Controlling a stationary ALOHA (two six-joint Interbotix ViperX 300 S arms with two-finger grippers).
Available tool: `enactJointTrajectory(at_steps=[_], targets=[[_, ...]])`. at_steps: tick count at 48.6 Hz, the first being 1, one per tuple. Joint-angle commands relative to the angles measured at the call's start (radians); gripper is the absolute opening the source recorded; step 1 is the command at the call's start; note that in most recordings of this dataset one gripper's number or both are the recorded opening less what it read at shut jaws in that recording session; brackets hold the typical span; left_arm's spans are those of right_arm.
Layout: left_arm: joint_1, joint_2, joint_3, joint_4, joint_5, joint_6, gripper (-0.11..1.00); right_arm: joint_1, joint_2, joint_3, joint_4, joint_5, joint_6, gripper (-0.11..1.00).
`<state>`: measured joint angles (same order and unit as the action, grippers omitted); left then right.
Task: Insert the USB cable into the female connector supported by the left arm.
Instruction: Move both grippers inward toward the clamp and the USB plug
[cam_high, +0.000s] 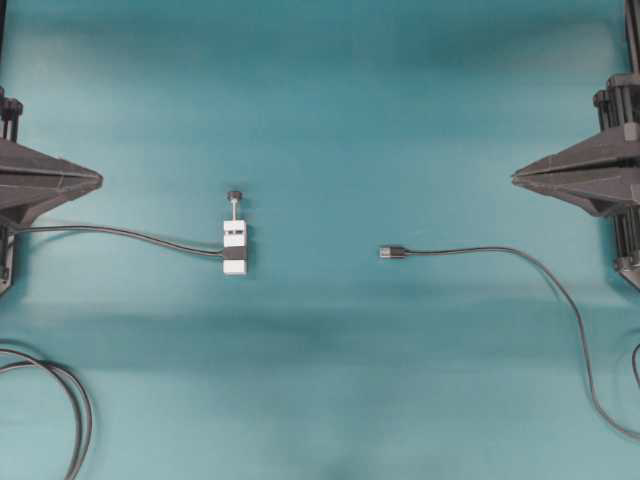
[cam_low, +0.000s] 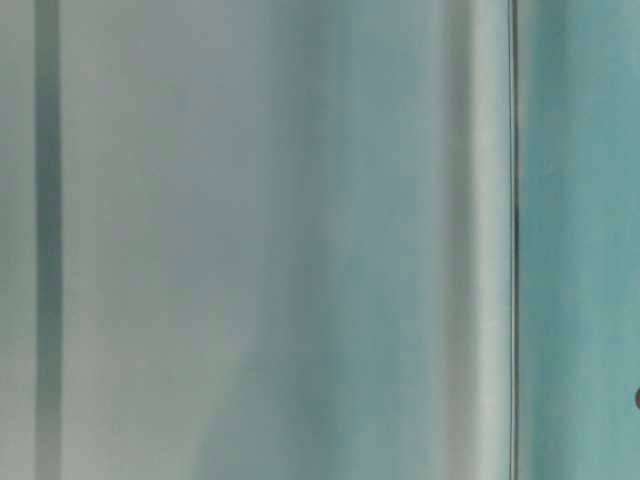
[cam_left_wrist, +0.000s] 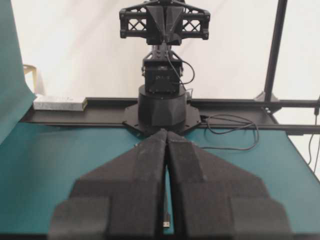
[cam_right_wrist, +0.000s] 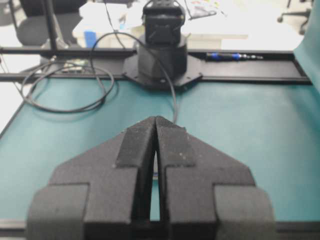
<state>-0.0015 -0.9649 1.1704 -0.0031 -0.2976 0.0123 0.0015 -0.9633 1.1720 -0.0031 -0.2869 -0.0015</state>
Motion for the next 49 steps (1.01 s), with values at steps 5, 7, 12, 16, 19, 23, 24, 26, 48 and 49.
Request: enactJointTrajectory(at_steps=[5,7,12,16,19,23,24,26,48,49], targets=[[-0.023,0.002,0.038,-0.003,-0.038,0.0,0.03,-0.006,0.008,0.012,-0.006,-0.028,0.009,0.0],[-0.023,0.003,0.037,-0.003,-0.037,0.0,-0.01,-0.005,0.008,0.009,-0.006,-0.025,0.011,0.0],[-0.023,0.02,0.023,-0.005,-0.005,-0.014,-0.01,-0.005,0.008,-0.009,-0.005,-0.014,0.014,0.0],[-0.023,0.052,0.0,-0.021,0.061,-0.014,-0.01,-0.005,0.008,-0.029,-0.005,0.034,0.018,0.0],[-0.021,0.084,-0.025,-0.021,0.126,-0.014,-0.01,-0.005,0.008,-0.037,-0.005,0.078,0.023,0.0],[-0.018,0.138,-0.058,-0.023,0.222,-0.012,-0.01,-0.005,0.008,-0.043,-0.005,0.141,0.037,0.0],[-0.017,0.15,-0.066,-0.021,0.244,-0.011,-0.01,-0.005,0.008,-0.044,-0.006,0.153,0.041,0.0],[-0.015,0.173,-0.078,-0.021,0.279,-0.003,0.01,-0.005,0.008,-0.048,-0.005,0.173,0.049,0.0],[0.006,0.229,-0.092,-0.021,0.37,-0.006,0.87,-0.008,0.097,-0.06,-0.005,0.192,0.169,0.0],[0.006,0.229,-0.092,-0.021,0.379,-0.006,0.86,-0.008,0.106,-0.061,-0.005,0.192,0.178,0.0]])
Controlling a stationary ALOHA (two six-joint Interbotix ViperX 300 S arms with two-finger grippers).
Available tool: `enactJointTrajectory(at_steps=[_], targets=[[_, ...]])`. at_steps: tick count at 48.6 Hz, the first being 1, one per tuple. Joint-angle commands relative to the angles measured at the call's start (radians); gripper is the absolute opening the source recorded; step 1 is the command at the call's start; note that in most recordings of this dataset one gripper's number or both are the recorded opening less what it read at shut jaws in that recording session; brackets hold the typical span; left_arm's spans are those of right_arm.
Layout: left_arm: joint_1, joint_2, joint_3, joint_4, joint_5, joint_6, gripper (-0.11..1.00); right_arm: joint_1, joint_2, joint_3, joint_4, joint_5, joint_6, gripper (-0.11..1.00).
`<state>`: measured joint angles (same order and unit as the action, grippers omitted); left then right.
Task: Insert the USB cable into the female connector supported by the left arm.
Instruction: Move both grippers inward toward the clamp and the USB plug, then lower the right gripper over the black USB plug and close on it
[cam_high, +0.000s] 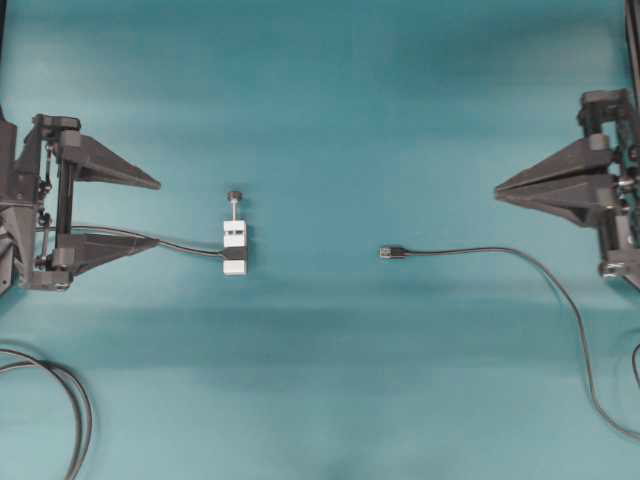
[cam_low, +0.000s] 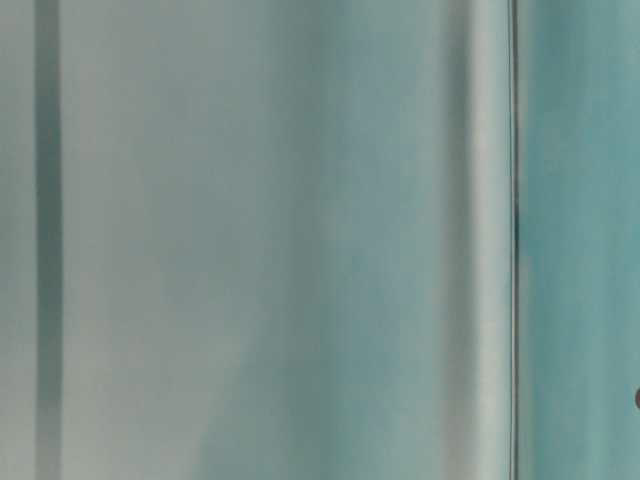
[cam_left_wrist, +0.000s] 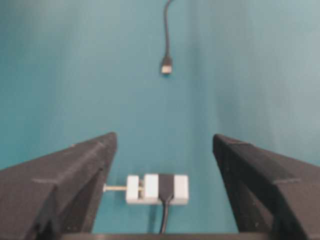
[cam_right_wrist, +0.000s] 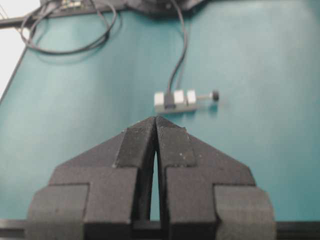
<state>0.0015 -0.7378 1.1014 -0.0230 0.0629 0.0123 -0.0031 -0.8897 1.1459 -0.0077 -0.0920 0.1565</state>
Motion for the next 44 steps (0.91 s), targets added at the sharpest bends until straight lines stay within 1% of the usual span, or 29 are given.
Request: enactJointTrajectory(at_steps=[1,5,7,12,17,20,22,25,27,32,34,36,40,44], targets=[[0.003,0.003,-0.023,-0.002,0.034,-0.005,0.85,-0.005,0.044,-0.037,0.0,-0.002,0.029,0.0],[0.003,0.008,-0.023,-0.002,0.081,-0.005,0.85,-0.005,0.094,-0.038,-0.002,0.002,0.057,0.0],[0.003,0.012,-0.021,-0.002,0.101,-0.002,0.85,-0.003,0.118,-0.04,0.0,0.006,0.06,0.0],[0.003,0.028,-0.012,-0.002,0.101,0.0,0.85,-0.003,0.186,-0.049,0.0,0.028,0.06,0.0],[0.003,0.048,0.011,-0.002,0.037,-0.005,0.85,-0.005,0.276,-0.061,0.0,0.051,0.061,0.0],[0.003,0.055,0.04,-0.002,-0.046,-0.015,0.85,-0.005,0.336,-0.072,0.0,0.049,0.063,0.0],[0.003,0.058,0.075,-0.006,-0.135,-0.021,0.85,-0.005,0.376,-0.078,0.0,0.044,0.063,0.0],[0.003,0.061,0.115,-0.011,-0.215,-0.028,0.86,-0.005,0.443,-0.092,0.0,0.032,0.063,0.0],[0.003,0.061,0.135,-0.014,-0.233,-0.032,0.87,-0.005,0.477,-0.097,0.0,0.023,0.066,0.0],[0.002,0.064,0.169,-0.012,-0.193,-0.037,0.9,-0.003,0.545,-0.11,0.0,0.003,0.081,0.01],[0.002,0.064,0.178,-0.014,-0.175,-0.035,0.93,-0.005,0.566,-0.115,-0.002,-0.005,0.091,0.05],[0.0,0.064,0.187,-0.014,-0.169,-0.032,0.95,-0.003,0.589,-0.12,-0.002,-0.009,0.098,0.13],[-0.003,0.064,0.204,-0.009,-0.176,-0.02,0.98,-0.002,0.637,-0.127,-0.002,-0.012,0.106,0.37],[-0.003,0.064,0.235,-0.008,-0.215,-0.018,0.97,0.002,0.687,-0.133,-0.002,-0.012,0.106,0.6]])
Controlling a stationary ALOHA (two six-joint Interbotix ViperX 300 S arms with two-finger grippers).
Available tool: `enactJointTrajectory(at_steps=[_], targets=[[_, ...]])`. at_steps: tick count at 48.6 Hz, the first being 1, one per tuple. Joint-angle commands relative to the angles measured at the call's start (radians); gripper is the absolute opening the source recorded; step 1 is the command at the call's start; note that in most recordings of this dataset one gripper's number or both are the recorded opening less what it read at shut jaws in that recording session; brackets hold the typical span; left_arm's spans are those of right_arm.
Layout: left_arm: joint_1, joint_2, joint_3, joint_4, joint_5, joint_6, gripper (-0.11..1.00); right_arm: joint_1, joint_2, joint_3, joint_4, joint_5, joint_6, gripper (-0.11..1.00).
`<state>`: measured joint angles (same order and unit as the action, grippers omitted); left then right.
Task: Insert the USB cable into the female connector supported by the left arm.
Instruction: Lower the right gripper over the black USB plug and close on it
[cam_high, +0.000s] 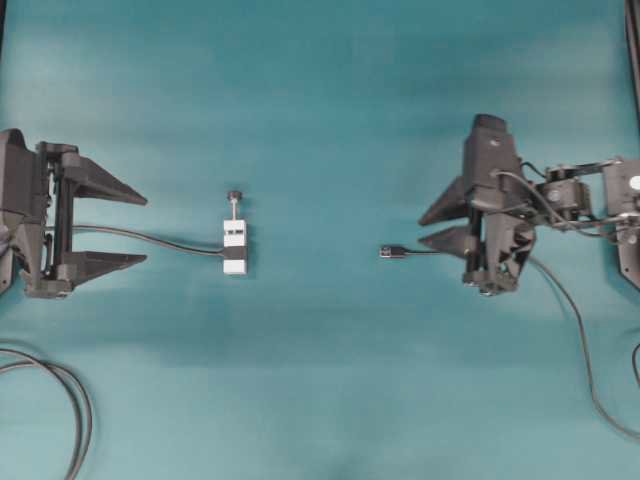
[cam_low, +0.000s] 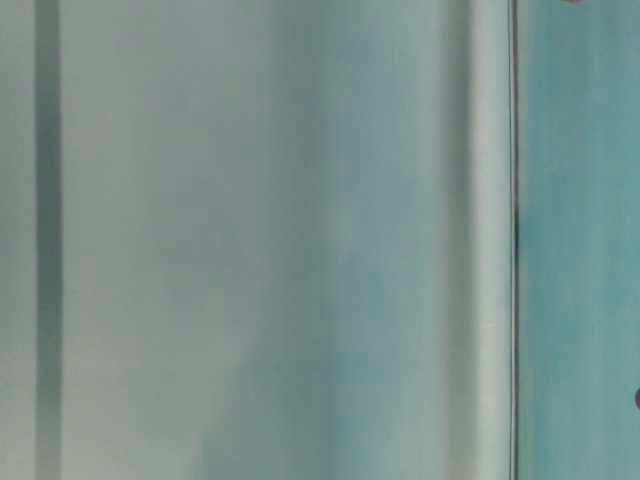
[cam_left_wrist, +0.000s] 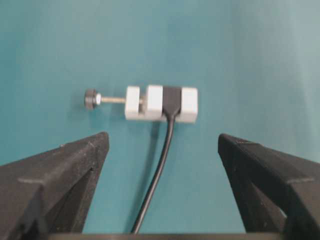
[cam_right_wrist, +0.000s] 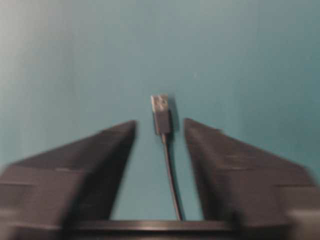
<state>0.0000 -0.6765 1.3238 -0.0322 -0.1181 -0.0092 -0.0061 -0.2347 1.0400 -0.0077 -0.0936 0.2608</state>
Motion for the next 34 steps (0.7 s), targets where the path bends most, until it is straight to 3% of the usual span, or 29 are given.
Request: enactJointTrajectory(at_steps=[1,4,10,34], targets=[[-0.002,0.003,0.02,0.002,-0.046,0.002,0.97,0.005,0.054,-0.029,-0.002,-0.011,0.0,0.66],[-0.003,0.003,0.044,0.002,-0.086,0.0,0.97,0.006,0.094,-0.037,-0.002,-0.014,0.0,0.72],[-0.002,0.003,0.069,0.002,-0.149,-0.003,0.97,0.008,0.164,-0.06,-0.002,-0.029,-0.002,0.64],[-0.002,0.005,0.061,0.003,-0.144,0.009,0.97,0.009,0.293,-0.129,-0.002,-0.034,-0.003,0.61]])
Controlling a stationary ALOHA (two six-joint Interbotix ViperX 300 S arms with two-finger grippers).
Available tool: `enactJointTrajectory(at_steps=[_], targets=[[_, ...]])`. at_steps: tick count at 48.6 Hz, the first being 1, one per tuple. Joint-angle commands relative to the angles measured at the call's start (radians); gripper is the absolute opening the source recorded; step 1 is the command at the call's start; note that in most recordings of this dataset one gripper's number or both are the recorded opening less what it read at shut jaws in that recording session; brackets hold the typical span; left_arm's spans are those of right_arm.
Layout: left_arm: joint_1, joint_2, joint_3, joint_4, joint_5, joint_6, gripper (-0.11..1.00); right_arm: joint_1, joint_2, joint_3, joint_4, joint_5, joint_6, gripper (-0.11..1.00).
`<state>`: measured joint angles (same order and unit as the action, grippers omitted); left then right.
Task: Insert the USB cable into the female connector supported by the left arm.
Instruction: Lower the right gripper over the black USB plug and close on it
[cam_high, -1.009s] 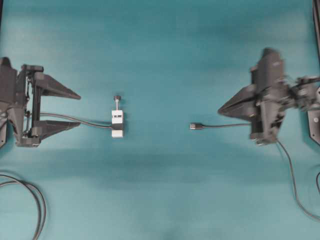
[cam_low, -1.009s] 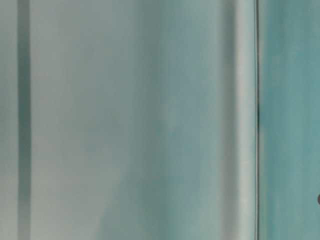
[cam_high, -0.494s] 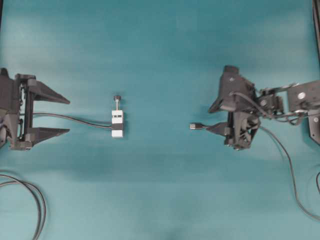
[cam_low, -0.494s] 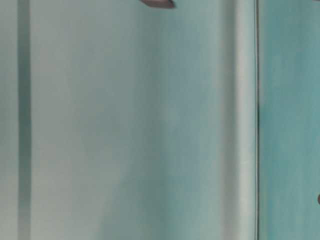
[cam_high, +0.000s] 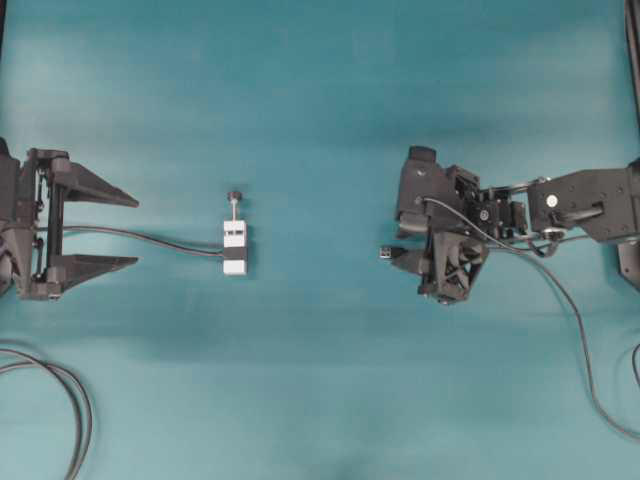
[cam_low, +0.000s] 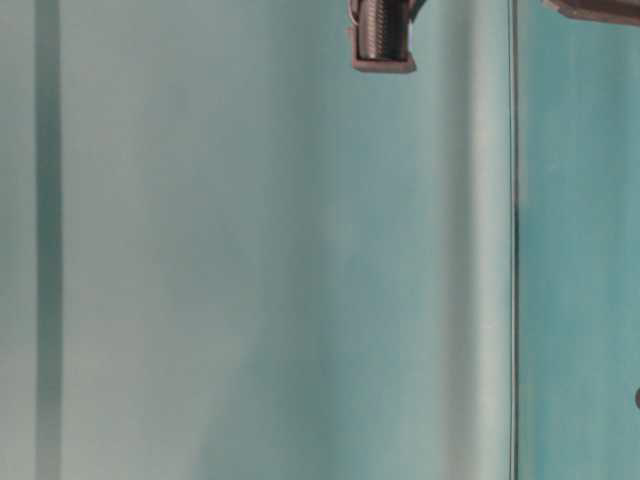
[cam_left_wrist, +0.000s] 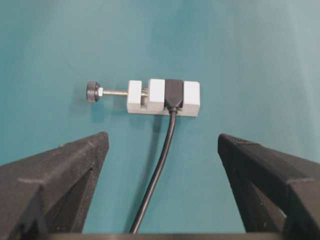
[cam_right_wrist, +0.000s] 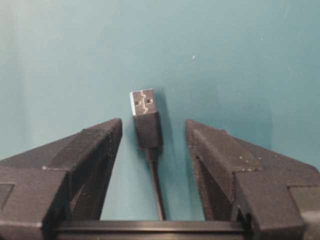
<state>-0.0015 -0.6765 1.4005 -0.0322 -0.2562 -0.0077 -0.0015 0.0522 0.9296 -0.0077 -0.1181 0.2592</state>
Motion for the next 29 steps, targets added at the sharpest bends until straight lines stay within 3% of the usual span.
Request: enactJointTrajectory(at_steps=[1,29], targets=[[0.0,0.003,-0.015,0.003,-0.006,0.009,0.97,0.005,0.009,-0.018,-0.002,-0.009,-0.002,0.61],[0.0,0.003,-0.038,0.003,0.055,0.035,0.97,0.06,0.014,0.002,-0.012,0.072,-0.021,0.6]])
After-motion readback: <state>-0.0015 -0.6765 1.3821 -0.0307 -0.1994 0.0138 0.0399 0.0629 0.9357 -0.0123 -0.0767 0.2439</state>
